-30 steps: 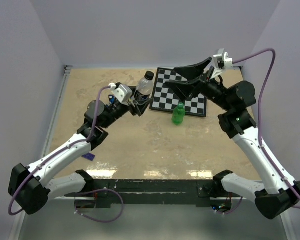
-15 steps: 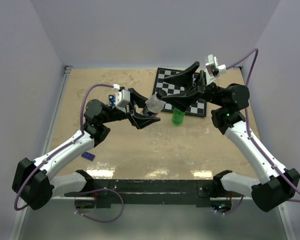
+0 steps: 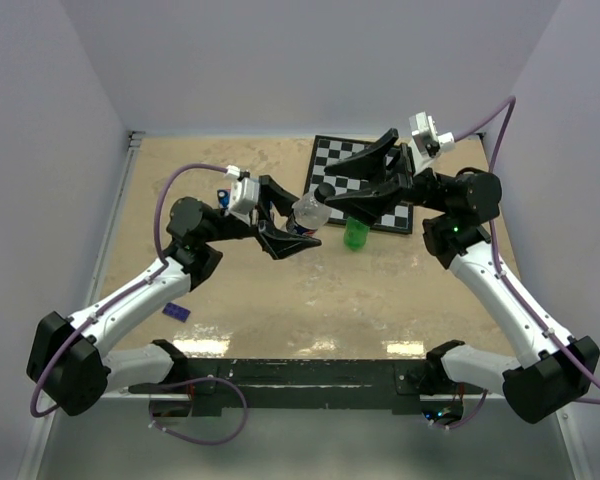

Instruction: Screw on the bottle caps

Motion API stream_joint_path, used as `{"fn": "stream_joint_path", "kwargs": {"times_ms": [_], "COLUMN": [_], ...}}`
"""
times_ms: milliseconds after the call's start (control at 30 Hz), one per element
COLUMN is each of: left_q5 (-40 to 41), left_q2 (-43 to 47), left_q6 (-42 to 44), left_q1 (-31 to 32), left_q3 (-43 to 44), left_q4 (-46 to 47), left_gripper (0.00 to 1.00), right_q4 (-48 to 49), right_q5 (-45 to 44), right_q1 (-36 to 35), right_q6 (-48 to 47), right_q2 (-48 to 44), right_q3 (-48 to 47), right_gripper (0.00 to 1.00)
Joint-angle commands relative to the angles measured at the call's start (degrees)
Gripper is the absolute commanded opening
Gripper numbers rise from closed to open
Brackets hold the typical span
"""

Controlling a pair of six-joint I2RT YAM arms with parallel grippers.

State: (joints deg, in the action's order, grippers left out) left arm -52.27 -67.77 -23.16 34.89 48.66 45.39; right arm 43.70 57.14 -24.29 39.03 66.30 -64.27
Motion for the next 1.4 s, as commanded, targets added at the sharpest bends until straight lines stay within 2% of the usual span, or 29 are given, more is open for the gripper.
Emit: {"fn": "stream_joint_path", "kwargs": {"times_ms": [0,300,400,500,600,700,867,933,1033,1233,1367], "left_q5": [-1.5,-1.6,-1.8,-1.6,0.2,9.1,36.4,44.4,55.6,76.5,92.2], "left_q2": [-0.4,-0.5,-0.6,-0.6,0.1,1.9,7.1,7.5,7.6,4.5,0.0], "left_q6": [-1.0,-0.7,-0.3,1.0,4.0,10.2,26.9,31.6,36.4,47.0,58.4], "left_q1": [0.2,0.7,0.8,0.9,0.9,1.5,10.0,13.1,16.9,25.9,32.3], "left_q3": [2.8,3.4,3.6,4.2,4.5,5.2,6.3,7.6,8.3,10.9,9.9], "left_q4": [3.1,2.6,1.9,-0.2,-3.8,-12.3,-24.6,-27.6,-28.0,-24.7,-11.8], "left_gripper": [0.0,0.0,0.0,0.0,0.0,0.0,0.0,0.0,0.0,0.0,0.0], "right_q4": [3.3,2.4,2.1,1.8,-0.2,-6.8,-19.1,-24.3,-34.4,-52.9,-58.4], "right_q5": [1.7,1.8,1.5,1.3,0.6,-2.2,-7.5,-11.2,-18.4,-42.7,-56.9], "right_q1": [-0.6,-2.2,-2.2,-2.2,-2.2,-2.2,-2.2,-2.2,-2.3,-4.4,-8.9], "right_q6": [1.2,0.1,-0.3,-0.6,-2.0,-6.6,-13.1,-15.4,-19.1,-19.5,-16.5], "right_q2": [0.2,1.3,1.4,1.5,1.1,0.1,-0.9,-1.2,-1.2,0.1,0.9], "right_q3": [-1.9,-2.7,-3.0,-3.1,-3.5,-4.2,-6.2,-7.0,-9.5,-15.4,-16.8], "right_gripper": [0.65,0.58,0.48,0.3,0.0,0.0,0.0,0.0,0.0,0.0,0.0]}}
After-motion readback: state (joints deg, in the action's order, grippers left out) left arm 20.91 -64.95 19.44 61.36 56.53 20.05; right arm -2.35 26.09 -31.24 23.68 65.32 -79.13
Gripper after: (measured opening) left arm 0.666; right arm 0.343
